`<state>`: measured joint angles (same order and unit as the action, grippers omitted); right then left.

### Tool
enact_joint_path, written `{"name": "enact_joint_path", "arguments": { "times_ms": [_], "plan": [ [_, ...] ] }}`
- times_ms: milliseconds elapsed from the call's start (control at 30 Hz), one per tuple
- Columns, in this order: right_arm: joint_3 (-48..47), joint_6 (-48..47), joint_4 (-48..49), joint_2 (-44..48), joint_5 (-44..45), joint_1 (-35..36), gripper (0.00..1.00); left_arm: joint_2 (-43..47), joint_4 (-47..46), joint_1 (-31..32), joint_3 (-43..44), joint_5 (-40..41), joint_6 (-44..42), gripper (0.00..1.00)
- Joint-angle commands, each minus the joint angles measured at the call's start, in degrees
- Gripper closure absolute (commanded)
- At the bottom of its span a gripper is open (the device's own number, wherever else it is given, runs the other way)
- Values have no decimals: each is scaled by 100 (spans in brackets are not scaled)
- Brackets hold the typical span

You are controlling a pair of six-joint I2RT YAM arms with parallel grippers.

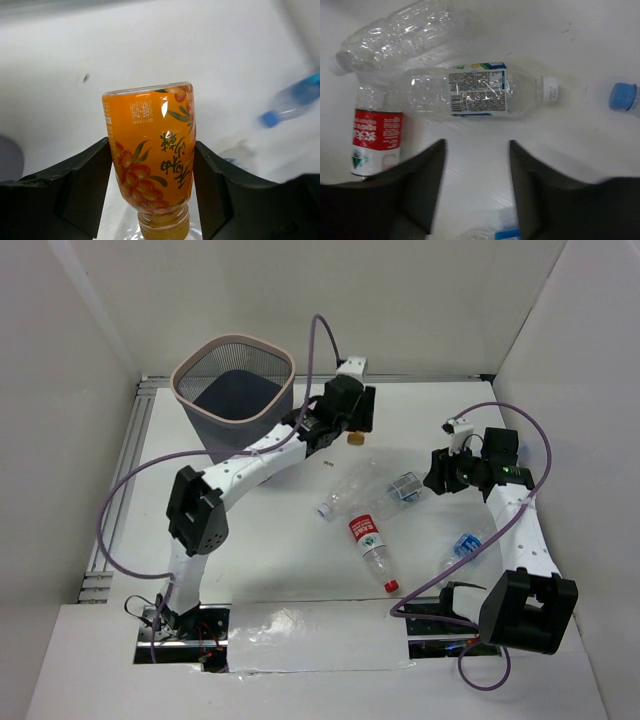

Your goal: Put the plastic bottles in the bin

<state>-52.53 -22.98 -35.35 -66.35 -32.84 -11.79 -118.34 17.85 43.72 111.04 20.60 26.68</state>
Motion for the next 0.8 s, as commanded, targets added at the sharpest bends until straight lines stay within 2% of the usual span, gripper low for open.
{"name": "enact_joint_path", "arguments": {
  "times_ms": [0, 133, 233, 300, 333, 367, 400, 433, 533, 633, 700, 767],
  "plan": [
    [24, -84, 63, 60, -48, -34, 52, 759, -676, 22, 453, -381, -233, 76],
    [129, -136, 64, 174, -47, -34, 78, 1392, -879, 22, 453, -153, -390, 76],
    [181, -189, 125, 175, -47, -34, 78, 1919, -967, -82, 243, 189, -566, 76],
    [182, -259, 178, 175, -47, -34, 74, 2288, -1038, -232, 75, 445, -567, 74],
    [182, -425, 178, 175, -117, 18, 67, 2524, -968, -572, -281, 889, -497, 71],
    [182, -426, 178, 175, -117, 19, 67, 2527, -967, -576, -285, 893, -497, 71],
    [182, -496, 178, 175, -117, 80, 60, 2631, -880, -697, -433, 1076, -410, 71],
    [182, -653, 178, 175, -117, 133, 57, 2841, -818, -977, -730, 1339, -278, 70],
    [182, -856, 178, 60, -179, 238, 52, 3254, -940, -1383, -1407, 1560, -207, 68],
    [129, -909, 178, -53, -179, 352, 48, 3309, -871, -1893, -1559, 1465, -136, 66],
    [129, -980, 178, -54, -266, 406, 39, 3248, -739, -2174, -1621, 1315, -136, 58],
    [68, -1364, 117, -124, -398, 458, 31, 3161, -687, -2237, -1568, 1097, -215, 41]
  ]
}}
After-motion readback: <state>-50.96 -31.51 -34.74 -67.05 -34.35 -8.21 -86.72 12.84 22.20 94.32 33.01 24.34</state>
